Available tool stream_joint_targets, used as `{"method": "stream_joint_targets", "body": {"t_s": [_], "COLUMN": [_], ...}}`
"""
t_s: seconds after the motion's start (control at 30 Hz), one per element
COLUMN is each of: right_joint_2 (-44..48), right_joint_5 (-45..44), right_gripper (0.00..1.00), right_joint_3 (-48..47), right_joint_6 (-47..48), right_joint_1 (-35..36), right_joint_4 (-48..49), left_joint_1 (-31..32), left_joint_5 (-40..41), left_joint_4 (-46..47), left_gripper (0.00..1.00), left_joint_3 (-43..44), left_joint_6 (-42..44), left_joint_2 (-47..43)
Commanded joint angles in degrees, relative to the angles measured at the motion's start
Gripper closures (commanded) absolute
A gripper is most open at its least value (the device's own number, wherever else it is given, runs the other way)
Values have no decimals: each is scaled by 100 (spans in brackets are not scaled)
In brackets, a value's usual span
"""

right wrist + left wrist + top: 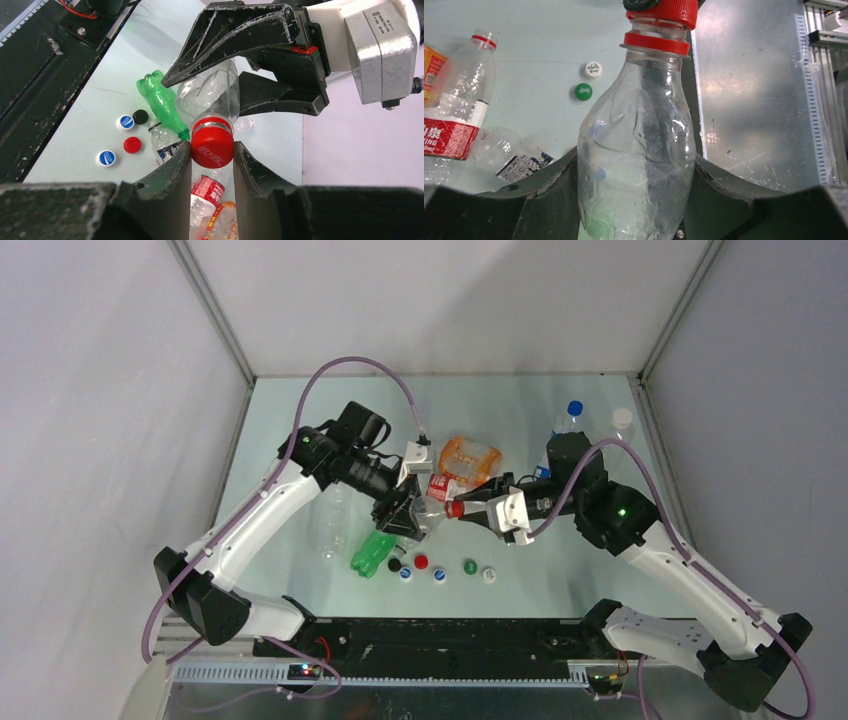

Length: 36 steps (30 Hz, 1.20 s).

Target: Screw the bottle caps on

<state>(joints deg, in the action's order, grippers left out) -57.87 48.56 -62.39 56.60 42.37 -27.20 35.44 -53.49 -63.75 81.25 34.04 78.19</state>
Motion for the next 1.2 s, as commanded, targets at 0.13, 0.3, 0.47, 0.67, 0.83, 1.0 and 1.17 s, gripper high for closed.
{"method": "stream_joint_targets", "body": {"t_s": [0.13,0.3,0.47,0.67,0.83,1.0,1.17], "right_joint_2": [-111,-159,-221,-285,-357,-402,-609], "right_joint_5": [845,1112,1090,992,1025,770,541], "right_gripper": [100,100,100,100,100,100,100], "right_joint_3": [114,109,112,107,106,111,-141], "right_joint_6": [-466,-958,-1520,-2016,-2497,-2957,-3148], "right_joint_1": [-68,-160,-214,-211,-210,-211,-200], "right_joint_4": [473,681,891,1010,1122,1228,733], "left_joint_1": [53,71,211,390,549,704,812], "left_joint_5": [-1228,-1088,-396,261,796,1366,1791], "left_joint_4": [889,1128,1690,2590,3398,3824,3896], "left_gripper": [57,59,62,64,65,65,65], "left_joint_3": [360,204,-9,-417,-788,-1048,-1118], "left_joint_6": [-12,-149,-479,-859,-1059,-1087,-966], "left_joint_2": [-75,-208,-446,-864,-1241,-1468,-1569]}}
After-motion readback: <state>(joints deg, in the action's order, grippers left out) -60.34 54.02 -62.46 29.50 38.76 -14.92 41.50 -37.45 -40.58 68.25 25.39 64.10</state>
